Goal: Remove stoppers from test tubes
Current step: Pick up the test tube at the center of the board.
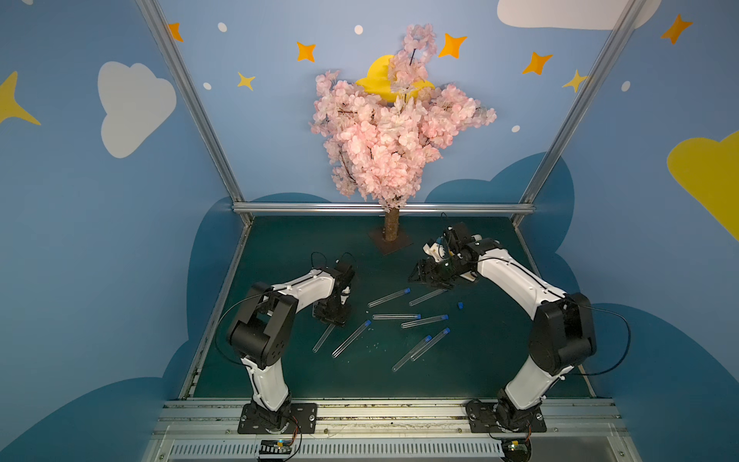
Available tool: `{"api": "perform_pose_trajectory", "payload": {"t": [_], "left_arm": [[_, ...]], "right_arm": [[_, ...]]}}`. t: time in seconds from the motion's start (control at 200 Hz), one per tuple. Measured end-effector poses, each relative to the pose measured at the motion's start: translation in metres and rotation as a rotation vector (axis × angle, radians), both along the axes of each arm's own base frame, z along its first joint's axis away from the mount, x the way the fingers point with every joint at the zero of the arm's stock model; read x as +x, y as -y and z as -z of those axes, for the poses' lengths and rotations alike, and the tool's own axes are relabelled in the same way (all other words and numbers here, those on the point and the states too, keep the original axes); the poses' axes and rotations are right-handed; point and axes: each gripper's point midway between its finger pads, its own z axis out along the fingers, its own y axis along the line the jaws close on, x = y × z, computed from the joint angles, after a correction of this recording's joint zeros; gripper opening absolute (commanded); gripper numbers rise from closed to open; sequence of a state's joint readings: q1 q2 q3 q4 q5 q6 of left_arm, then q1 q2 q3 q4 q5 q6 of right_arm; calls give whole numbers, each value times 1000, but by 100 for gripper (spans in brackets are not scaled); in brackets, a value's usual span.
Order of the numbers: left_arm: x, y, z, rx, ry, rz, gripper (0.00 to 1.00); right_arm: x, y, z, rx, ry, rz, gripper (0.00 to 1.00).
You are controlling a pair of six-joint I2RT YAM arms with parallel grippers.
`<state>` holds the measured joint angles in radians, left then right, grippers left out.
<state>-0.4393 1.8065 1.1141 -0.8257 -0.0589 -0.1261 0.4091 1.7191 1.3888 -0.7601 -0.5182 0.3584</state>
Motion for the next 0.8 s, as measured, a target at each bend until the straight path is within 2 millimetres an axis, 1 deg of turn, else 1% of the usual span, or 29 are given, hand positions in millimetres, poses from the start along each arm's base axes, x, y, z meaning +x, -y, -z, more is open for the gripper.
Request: {"api": "perform_pose_trajectory", "payload": {"t": [0.155, 0.285, 0.436, 0.526, 0.611, 0.796], "left_arm": [[0, 2, 1, 2, 7, 12, 45], [-2, 5, 1, -5, 23, 23, 34], [-2, 7, 1, -15, 38, 29, 26], [-2, 7, 0, -20, 42, 29, 23], [-2, 8, 0, -23, 43, 30, 19], [-2, 8, 0, -26, 45, 42, 17]], "right_arm": [[-1, -2, 5, -4, -15, -4, 84], [-1, -2, 6, -5, -18, -2, 84], [-1, -4, 5, 6, -30, 8, 84], [0, -5, 6, 14, -38, 11, 84], [0, -6, 6, 20, -42, 15, 84], [1, -11, 11, 42, -70, 19, 84]]}}
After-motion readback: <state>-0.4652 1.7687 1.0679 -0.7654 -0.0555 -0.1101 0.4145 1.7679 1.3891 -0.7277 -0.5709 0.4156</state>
